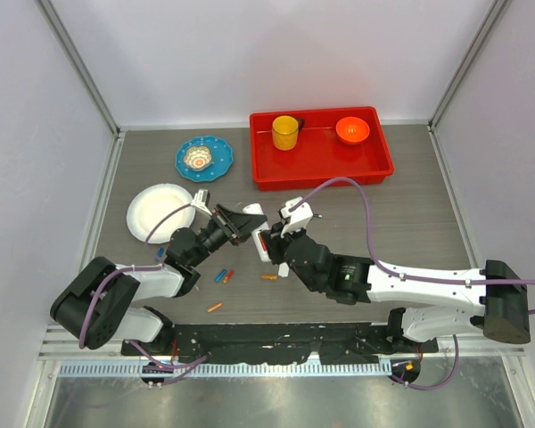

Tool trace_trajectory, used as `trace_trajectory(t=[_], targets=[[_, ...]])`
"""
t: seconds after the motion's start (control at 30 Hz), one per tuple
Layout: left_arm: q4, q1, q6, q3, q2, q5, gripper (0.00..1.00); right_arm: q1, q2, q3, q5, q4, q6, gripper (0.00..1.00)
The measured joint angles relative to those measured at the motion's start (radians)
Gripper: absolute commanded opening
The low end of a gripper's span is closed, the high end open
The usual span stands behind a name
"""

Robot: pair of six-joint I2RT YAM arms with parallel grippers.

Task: Load the batteries into the remote control
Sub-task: Load the battery into the remote control.

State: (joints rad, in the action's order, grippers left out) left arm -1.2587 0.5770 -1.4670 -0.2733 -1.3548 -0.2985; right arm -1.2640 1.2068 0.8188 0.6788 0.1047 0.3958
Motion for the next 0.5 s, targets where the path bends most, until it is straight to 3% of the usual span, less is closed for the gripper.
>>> trace_trajectory(t=[0.2,0.5], targets=[[0.013,0.000,0.004,0.000,0.000,0.000,0.00,-0.003,0.011,-0.002,0.009,0.000,0.000,0.18],[0.046,0.003,0.008,0.000,0.000,0.004,0.00,-0.005,0.037,0.002,0.032,-0.001,0.004,0.33]])
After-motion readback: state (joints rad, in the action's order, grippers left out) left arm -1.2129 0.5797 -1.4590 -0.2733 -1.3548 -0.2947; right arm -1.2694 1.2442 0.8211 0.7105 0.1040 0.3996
